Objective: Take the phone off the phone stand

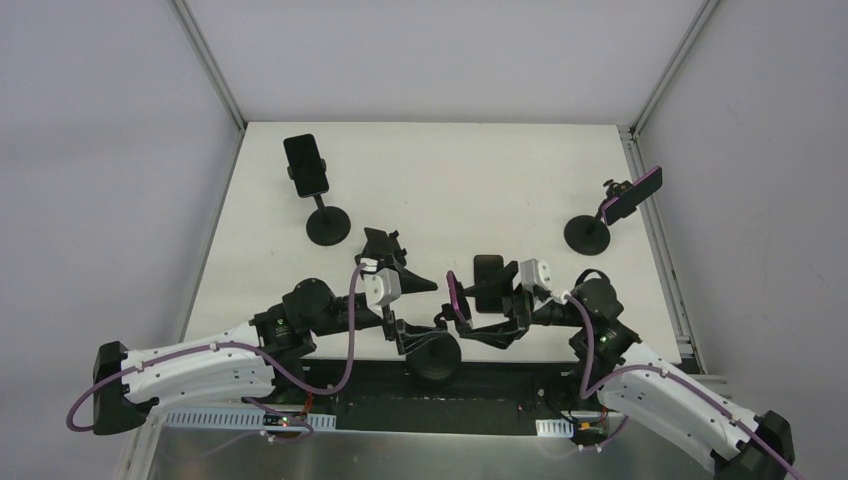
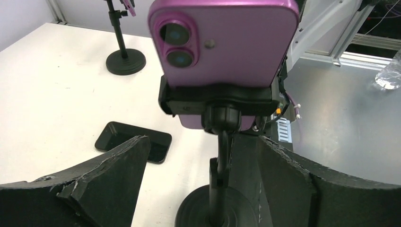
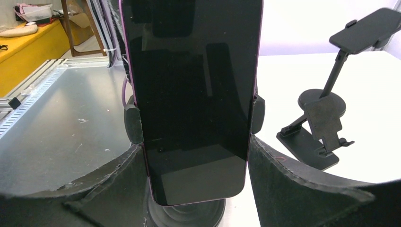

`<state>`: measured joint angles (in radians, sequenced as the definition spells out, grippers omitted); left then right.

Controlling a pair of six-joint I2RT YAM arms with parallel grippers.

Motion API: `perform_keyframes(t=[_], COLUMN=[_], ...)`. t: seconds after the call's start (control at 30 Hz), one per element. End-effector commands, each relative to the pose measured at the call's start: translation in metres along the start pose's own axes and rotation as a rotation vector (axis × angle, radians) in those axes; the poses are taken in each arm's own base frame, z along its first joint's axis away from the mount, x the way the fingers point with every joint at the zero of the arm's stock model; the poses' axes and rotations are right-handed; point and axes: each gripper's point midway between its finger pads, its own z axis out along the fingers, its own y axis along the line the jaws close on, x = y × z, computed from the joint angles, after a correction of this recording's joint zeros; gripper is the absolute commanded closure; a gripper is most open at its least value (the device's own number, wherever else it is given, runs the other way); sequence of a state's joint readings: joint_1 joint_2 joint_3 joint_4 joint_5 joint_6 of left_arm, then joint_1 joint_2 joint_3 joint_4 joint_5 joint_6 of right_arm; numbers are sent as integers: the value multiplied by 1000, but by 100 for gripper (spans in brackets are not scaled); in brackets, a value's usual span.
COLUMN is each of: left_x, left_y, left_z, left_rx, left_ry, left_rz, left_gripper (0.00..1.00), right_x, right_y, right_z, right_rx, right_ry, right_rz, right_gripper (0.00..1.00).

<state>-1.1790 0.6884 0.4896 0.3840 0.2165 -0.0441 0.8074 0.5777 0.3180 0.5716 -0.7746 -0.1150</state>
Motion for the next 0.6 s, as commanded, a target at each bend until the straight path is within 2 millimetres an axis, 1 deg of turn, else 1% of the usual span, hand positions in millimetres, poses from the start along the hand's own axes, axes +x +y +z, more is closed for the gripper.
perform_keyframes(t=[0.0,0.1,0.2,0.37,0.47,0.57], left_x=[-33,-32,-29,-26,-26,-27], left_y=[-13,-22,-29,-33,-35,-36], left_z=[-3,-3,-1,4,5,6], left_rx=[53,102,143,166,177,183], left_ry=[-81,-67,-47,-19,-14,-9], left_rz=[-17,-32,-40,-57,-60,-74], left_gripper=[14,15,16,20,20,20], right_x=[-70,-77,-80,-79,-77,-67], right_y=[19,30,38,46,43,36], right_z=[-6,-12,-18,-23,-24,-22], right_rx=[-42,-62,-75,-89,-70,-45], right_ry=[-182,-205,-206,-198,-182,-126], right_rz=[-144,-143,-143,-142,-131,-118], right_gripper=[100,100,100,100,100,100])
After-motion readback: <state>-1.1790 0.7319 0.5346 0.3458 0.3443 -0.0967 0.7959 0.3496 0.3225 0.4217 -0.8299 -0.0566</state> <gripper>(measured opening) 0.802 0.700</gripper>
